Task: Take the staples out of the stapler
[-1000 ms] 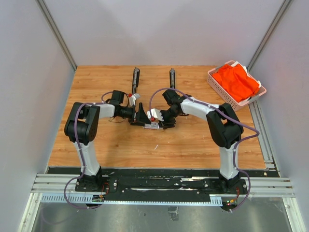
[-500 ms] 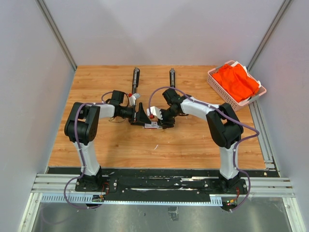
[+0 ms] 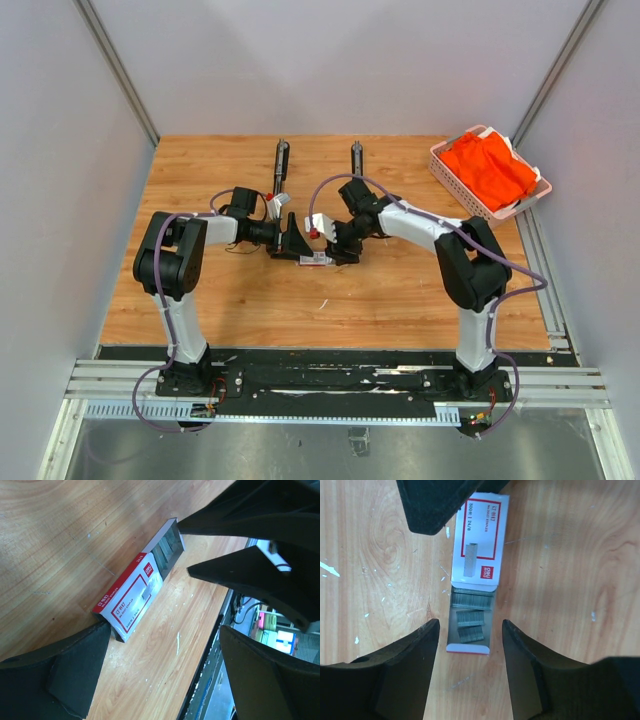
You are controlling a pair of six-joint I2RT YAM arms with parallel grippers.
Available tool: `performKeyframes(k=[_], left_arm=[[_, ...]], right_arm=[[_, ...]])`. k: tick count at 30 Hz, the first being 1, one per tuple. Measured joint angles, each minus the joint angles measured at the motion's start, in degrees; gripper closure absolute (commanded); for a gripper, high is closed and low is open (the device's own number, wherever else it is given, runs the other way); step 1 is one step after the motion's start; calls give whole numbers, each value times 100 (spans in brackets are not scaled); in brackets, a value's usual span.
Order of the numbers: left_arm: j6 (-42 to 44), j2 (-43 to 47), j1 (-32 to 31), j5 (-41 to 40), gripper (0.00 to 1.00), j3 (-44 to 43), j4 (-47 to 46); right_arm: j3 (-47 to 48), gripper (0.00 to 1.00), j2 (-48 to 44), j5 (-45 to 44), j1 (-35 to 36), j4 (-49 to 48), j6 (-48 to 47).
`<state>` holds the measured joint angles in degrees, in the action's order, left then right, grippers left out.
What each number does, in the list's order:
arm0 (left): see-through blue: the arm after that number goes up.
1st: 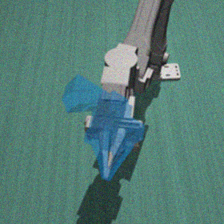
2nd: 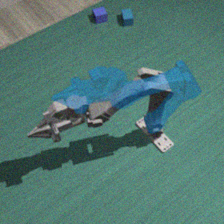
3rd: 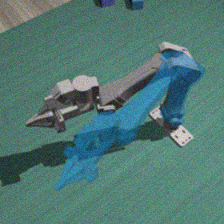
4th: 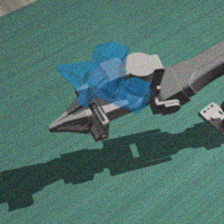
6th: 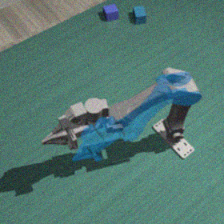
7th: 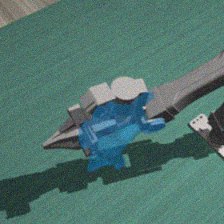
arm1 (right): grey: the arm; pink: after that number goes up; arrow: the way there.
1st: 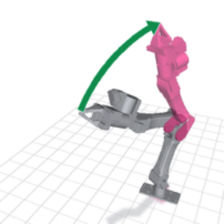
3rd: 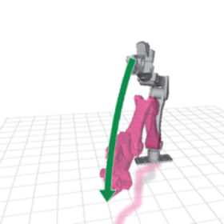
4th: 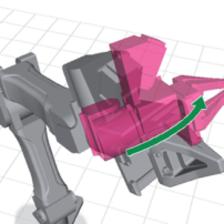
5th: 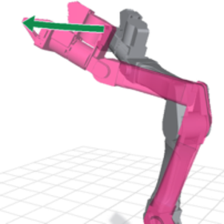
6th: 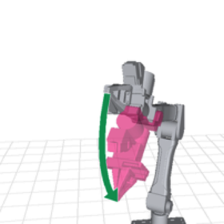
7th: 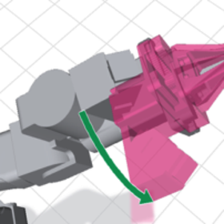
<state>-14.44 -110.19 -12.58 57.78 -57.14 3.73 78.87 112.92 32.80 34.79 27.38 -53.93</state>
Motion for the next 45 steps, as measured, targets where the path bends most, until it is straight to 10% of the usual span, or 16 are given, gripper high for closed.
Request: performKeyframes(k=[10,18,29,45], left_arm=[[-22,0,0,-28,10,20,-63],[-92,-37,2,-275,49,92,-203],[-92,-133,4,-553,75,127,-232],[-87,-173,11,-649,81,144,-188]], right_arm=[[-208,51,-1062,28,-328,107,894],[-1209,66,-1464,306,-905,-90,2435],[-1484,81,-1235,837,-1217,-695,4065],[-1469,82,-732,1032,-1235,-955,4376]])
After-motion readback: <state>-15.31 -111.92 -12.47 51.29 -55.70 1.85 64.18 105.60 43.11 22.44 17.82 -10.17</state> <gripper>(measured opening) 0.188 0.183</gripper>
